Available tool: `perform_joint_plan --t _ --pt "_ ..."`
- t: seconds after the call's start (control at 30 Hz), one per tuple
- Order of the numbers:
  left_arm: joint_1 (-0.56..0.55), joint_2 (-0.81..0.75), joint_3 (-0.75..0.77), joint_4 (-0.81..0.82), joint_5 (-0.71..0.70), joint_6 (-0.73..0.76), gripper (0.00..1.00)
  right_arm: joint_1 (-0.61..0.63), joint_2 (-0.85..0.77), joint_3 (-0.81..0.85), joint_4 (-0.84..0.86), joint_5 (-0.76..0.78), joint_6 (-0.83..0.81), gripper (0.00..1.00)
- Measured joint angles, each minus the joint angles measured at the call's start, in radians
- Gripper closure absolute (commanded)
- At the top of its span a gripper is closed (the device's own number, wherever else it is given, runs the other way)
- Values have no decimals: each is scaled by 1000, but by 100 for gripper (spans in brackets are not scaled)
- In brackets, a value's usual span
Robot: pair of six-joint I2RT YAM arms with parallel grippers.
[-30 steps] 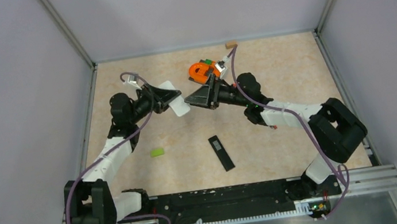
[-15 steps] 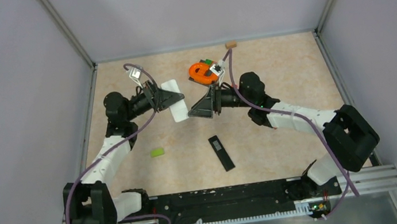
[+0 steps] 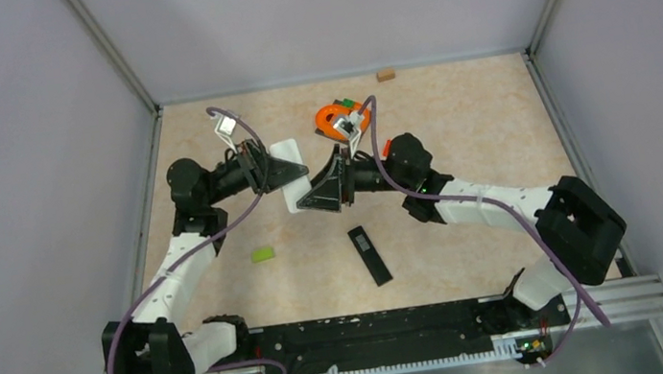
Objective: Load the batteries into the remote control
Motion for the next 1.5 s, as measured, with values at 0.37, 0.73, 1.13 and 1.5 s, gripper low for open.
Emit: perform_joint_plan --t 0.37,0.73,1.13,1.5 --pt "0 -16 3 -2 62 36 63 -7 63 11 74 -51 74 100" --pt "-1 -81 43 -337 -122 237 1 -22 -2 19 -130 117 -7 100" --pt "42 -162 132 -789 -610 486 1 -244 -84 152 -903 768 -278 100" --pt "43 -160 135 -876 -689 532 1 -448 279 314 -1291 1161 -373 100"
